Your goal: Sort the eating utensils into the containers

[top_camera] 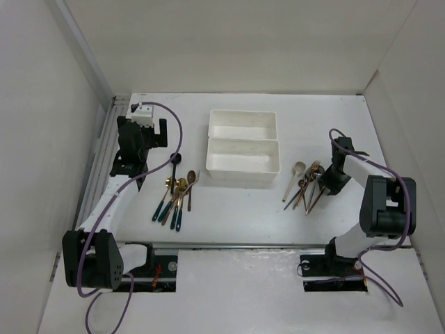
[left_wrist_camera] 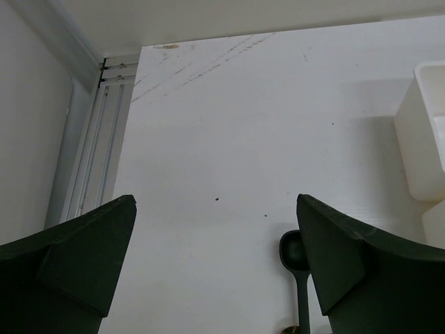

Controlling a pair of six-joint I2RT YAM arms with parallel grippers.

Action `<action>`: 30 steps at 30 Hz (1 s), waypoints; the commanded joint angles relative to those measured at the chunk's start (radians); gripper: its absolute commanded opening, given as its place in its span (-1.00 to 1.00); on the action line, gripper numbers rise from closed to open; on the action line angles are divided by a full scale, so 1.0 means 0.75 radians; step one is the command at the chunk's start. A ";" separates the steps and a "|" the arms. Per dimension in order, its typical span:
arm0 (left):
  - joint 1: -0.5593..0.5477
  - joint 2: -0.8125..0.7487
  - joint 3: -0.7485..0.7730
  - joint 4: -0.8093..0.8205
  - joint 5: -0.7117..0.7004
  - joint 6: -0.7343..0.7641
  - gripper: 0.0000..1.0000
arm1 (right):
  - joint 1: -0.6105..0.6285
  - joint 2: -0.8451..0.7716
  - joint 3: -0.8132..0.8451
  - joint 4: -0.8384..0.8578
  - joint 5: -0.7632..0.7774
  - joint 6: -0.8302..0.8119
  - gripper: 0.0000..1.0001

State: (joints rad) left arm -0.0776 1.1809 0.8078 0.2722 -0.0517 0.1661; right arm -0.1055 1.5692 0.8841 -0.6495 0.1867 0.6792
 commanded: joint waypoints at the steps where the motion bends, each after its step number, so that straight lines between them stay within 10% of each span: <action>1: -0.007 -0.061 -0.026 0.060 -0.048 -0.011 1.00 | -0.025 0.047 0.001 0.060 0.023 -0.040 -0.16; 5: -0.007 -0.061 -0.026 0.089 -0.078 -0.011 1.00 | -0.025 0.121 0.018 0.079 0.011 -0.053 -1.00; 19: -0.007 -0.061 0.113 -0.076 0.375 0.087 0.84 | -0.001 -0.300 0.394 -0.183 0.563 0.009 -1.00; 30: -0.250 0.100 0.420 -0.101 0.973 0.067 0.89 | 0.686 -0.141 0.827 0.307 0.500 0.223 -1.00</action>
State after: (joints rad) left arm -0.2157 1.2201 1.0489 0.1761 0.5068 0.2268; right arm 0.3618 1.3720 1.4590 -0.5262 0.5678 0.7364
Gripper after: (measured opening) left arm 0.942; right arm 0.030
